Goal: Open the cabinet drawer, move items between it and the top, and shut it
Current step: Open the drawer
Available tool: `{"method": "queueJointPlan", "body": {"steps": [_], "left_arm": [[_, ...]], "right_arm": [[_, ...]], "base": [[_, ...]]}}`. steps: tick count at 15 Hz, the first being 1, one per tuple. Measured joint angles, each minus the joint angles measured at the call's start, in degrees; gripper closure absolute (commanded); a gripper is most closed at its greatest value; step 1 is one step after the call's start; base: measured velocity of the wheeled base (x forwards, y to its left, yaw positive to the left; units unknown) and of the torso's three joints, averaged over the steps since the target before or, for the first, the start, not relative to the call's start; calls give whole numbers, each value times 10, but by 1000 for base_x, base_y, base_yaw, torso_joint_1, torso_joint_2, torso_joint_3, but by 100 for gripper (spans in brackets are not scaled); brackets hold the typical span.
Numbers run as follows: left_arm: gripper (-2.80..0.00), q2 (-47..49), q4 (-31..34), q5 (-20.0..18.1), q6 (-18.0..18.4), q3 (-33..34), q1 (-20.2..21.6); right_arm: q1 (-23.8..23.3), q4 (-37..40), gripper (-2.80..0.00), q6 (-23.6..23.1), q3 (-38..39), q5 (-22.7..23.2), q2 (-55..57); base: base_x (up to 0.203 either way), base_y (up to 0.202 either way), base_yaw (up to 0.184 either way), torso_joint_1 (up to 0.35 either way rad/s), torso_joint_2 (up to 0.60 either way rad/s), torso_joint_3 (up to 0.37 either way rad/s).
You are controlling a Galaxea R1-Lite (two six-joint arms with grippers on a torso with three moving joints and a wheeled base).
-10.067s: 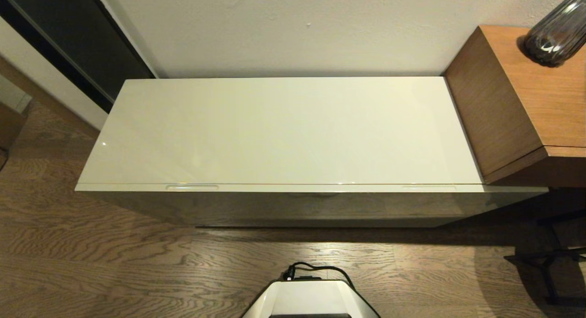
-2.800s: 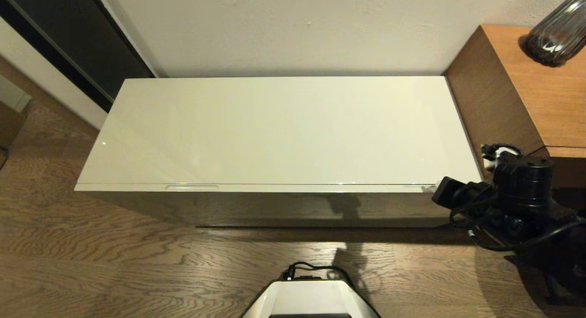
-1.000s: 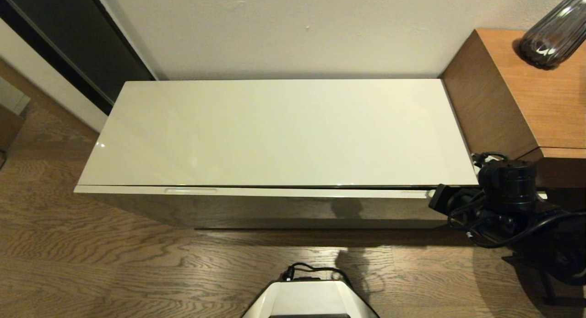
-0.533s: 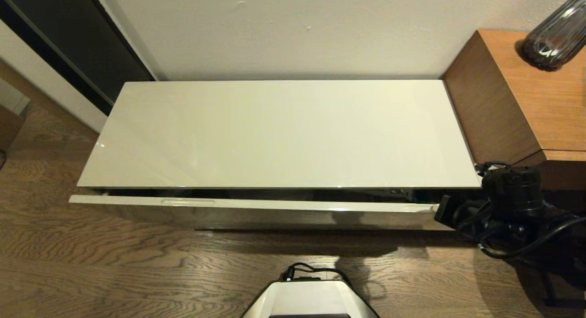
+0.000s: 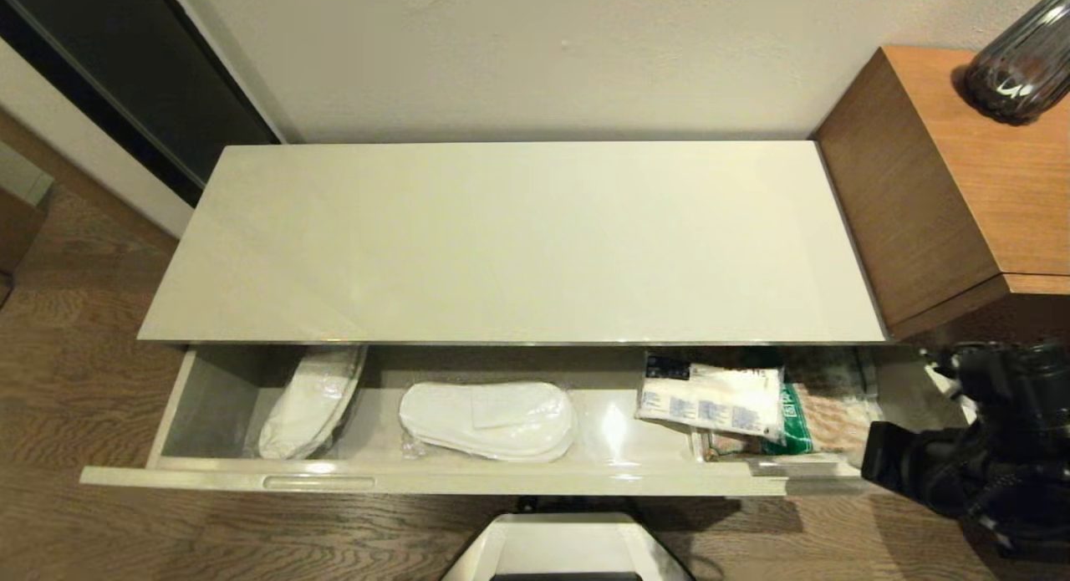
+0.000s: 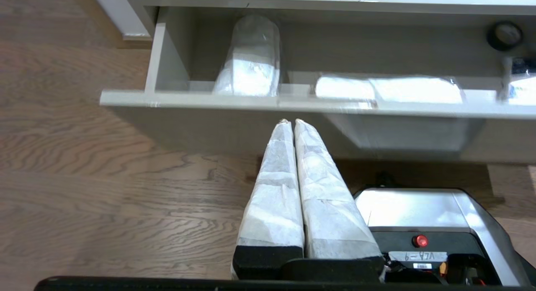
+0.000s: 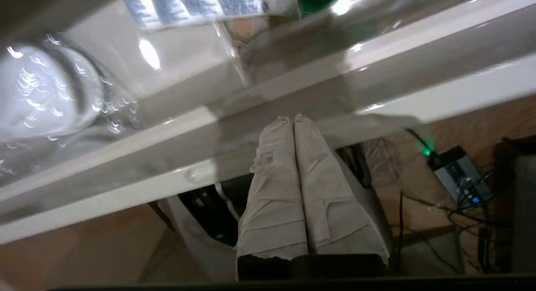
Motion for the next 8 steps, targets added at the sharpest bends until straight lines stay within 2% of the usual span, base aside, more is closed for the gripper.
{"method": "queueJointPlan", "body": {"steps": [3,6,7,8], "left_arm": [[0,0,0,0,0,0,0],[0,0,0,0,0,0,0],[0,0,0,0,0,0,0],[0,0,0,0,0,0,0]], "right_arm": [[1,134,0,1,-2,3,-149],[1,312,0,3,-39,17,-281],[1,349,0,7,-44,19,-302],[1,350,0,13,-45,19,-309]], "base": [[0,0,0,0,0,0],[0,0,0,0,0,0],[0,0,0,0,0,0],[0,0,0,0,0,0]]}}
